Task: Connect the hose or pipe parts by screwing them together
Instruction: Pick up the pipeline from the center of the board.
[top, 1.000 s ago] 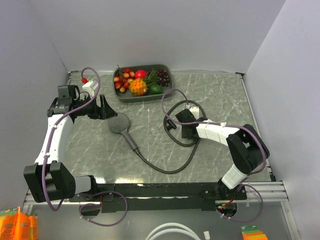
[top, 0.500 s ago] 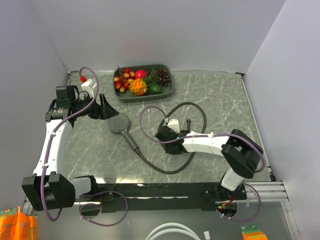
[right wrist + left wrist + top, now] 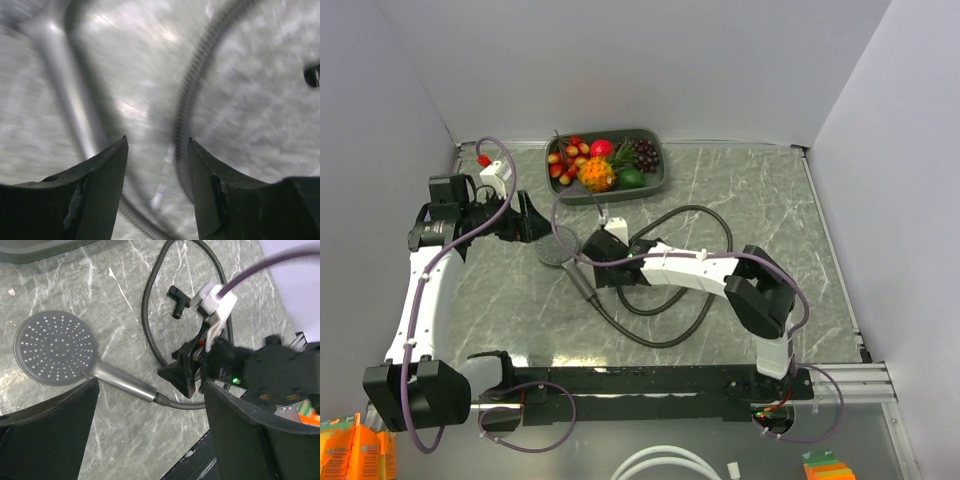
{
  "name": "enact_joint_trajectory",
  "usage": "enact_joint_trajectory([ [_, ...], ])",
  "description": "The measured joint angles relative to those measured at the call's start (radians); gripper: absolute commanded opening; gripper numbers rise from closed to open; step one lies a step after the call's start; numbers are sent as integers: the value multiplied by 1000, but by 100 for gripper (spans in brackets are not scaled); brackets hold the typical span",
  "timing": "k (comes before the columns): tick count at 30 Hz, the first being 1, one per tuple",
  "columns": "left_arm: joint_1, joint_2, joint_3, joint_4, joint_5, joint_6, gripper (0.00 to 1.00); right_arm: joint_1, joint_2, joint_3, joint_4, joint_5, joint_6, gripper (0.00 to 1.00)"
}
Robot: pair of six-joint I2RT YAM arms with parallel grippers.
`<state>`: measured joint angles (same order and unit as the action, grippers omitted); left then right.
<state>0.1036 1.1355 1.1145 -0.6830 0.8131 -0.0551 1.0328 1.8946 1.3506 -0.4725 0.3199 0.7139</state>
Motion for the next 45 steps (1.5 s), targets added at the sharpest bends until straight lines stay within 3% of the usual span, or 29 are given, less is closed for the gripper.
enact_joint_trajectory([
  [2,0,-5,0,-4,2,10,96,-8,-1,50,-15,0,-3,72],
  [5,-2,-12,0,-10,3,17,95,-61,-82,14,-14,-9,-21,75],
  [10,-58,-12,2,2,-7,13,94,-351,-520,-206,-65,-34,-53,77],
  [13,-211,-10,3,47,-57,-7,94,-502,-743,-231,-87,-15,-71,79],
  [17,-509,42,3,142,-183,-40,95,-673,-932,-257,-159,0,-81,84],
  [20,-703,180,49,182,-289,-44,95,-798,-962,-277,-207,-10,-88,87],
  [23,-824,360,105,230,-386,-43,95,-889,-946,-299,-254,-31,-95,87],
  [33,-1003,814,312,308,-561,-53,88,-975,-1084,-362,-297,-66,-100,87],
  [40,-1048,970,400,352,-634,-49,88,-979,-1173,-397,-282,-82,-101,86],
  [44,-1051,985,414,379,-631,-16,70,-979,-1176,-434,-269,-110,-101,84],
  [45,-1051,990,412,387,-629,-3,62,-979,-1176,-442,-267,-115,-101,84],
])
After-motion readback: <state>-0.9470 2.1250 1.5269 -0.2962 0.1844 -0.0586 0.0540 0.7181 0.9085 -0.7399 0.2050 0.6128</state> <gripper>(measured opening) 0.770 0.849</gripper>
